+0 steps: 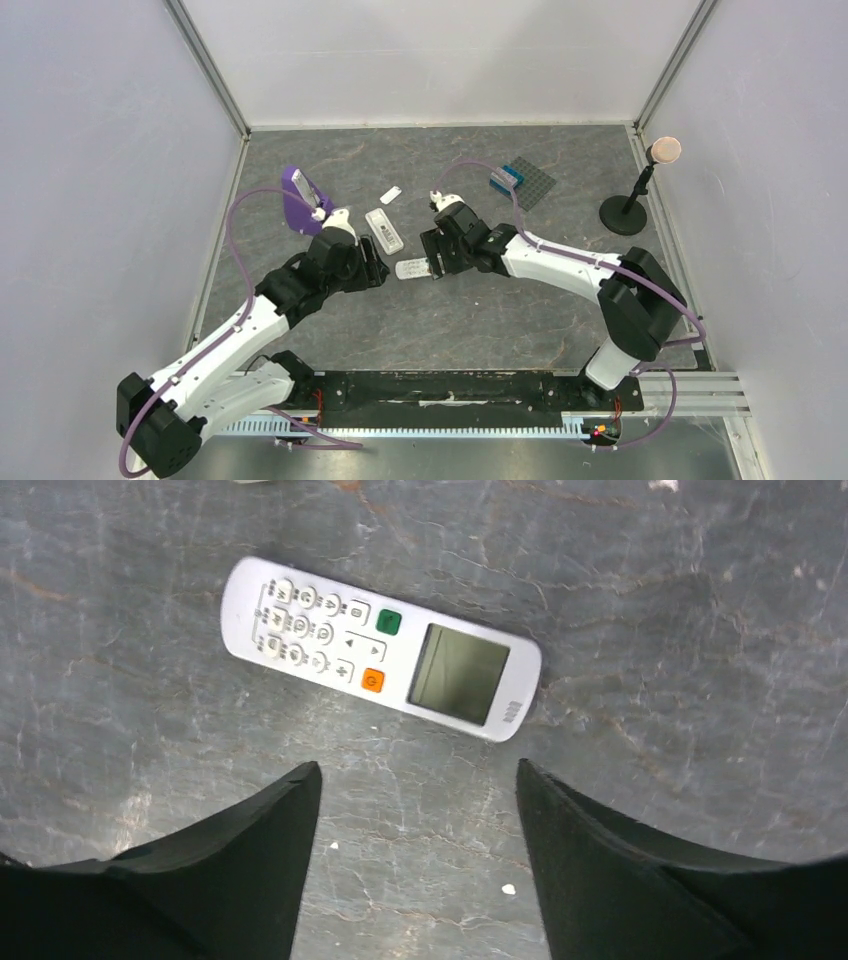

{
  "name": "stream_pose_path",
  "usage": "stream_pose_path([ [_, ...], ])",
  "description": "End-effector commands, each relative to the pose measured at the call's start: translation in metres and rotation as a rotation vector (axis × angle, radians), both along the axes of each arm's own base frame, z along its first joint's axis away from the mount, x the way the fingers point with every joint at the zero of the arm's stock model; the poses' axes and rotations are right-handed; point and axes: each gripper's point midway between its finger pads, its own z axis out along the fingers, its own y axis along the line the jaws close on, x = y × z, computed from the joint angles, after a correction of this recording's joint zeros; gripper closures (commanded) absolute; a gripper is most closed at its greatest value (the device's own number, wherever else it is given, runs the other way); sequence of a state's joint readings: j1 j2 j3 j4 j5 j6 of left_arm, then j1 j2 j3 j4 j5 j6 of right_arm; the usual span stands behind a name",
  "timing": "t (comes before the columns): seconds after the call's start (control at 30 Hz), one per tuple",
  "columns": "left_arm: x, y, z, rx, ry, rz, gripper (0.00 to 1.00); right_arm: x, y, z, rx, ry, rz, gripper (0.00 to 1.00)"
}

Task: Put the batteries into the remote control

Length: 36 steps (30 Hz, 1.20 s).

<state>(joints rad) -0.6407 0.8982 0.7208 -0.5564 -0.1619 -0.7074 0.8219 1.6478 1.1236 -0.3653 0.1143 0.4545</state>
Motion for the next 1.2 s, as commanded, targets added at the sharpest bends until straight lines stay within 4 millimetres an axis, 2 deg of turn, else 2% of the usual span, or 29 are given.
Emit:
stream_pose_path([
  [0.0, 0.012, -0.026, 0.010, 0.000, -0.088, -0.184, 0.36, 0.020, -0.011, 0.014, 0.071, -0.061, -0.245, 0.32],
  [0.1, 0.026, -0.040, 0.014, 0.057, -0.137, -0.293, 0.36, 0.023, -0.026, 0.016, 0.061, -0.069, -0.291, 0.40],
  [0.2, 0.040, -0.058, 0.014, 0.120, -0.164, -0.428, 0.36, 0.022, -0.043, 0.008, 0.042, -0.051, -0.314, 0.44],
  [0.33, 0.058, -0.080, 0.002, 0.250, -0.201, -0.666, 0.36, 0.014, -0.070, -0.001, 0.030, -0.026, -0.335, 0.45],
  [0.47, 0.059, -0.097, -0.013, 0.404, -0.298, -1.030, 0.36, 0.004, -0.094, -0.005, 0.047, -0.003, -0.335, 0.41],
  [0.63, 0.051, -0.111, -0.037, 0.493, -0.343, -1.414, 0.33, 0.002, -0.110, -0.002, 0.076, 0.004, -0.338, 0.35],
  [0.73, 0.050, -0.116, -0.058, 0.492, -0.272, -1.524, 0.31, 0.005, -0.114, 0.001, 0.096, 0.014, -0.343, 0.34],
  [0.97, 0.052, -0.127, -0.098, 0.531, -0.099, -1.650, 0.29, 0.013, -0.120, 0.007, 0.139, 0.033, -0.350, 0.33],
  [1.17, 0.045, -0.128, -0.114, 0.529, -0.080, -1.710, 0.29, 0.018, -0.135, 0.008, 0.161, 0.043, -0.390, 0.33],
])
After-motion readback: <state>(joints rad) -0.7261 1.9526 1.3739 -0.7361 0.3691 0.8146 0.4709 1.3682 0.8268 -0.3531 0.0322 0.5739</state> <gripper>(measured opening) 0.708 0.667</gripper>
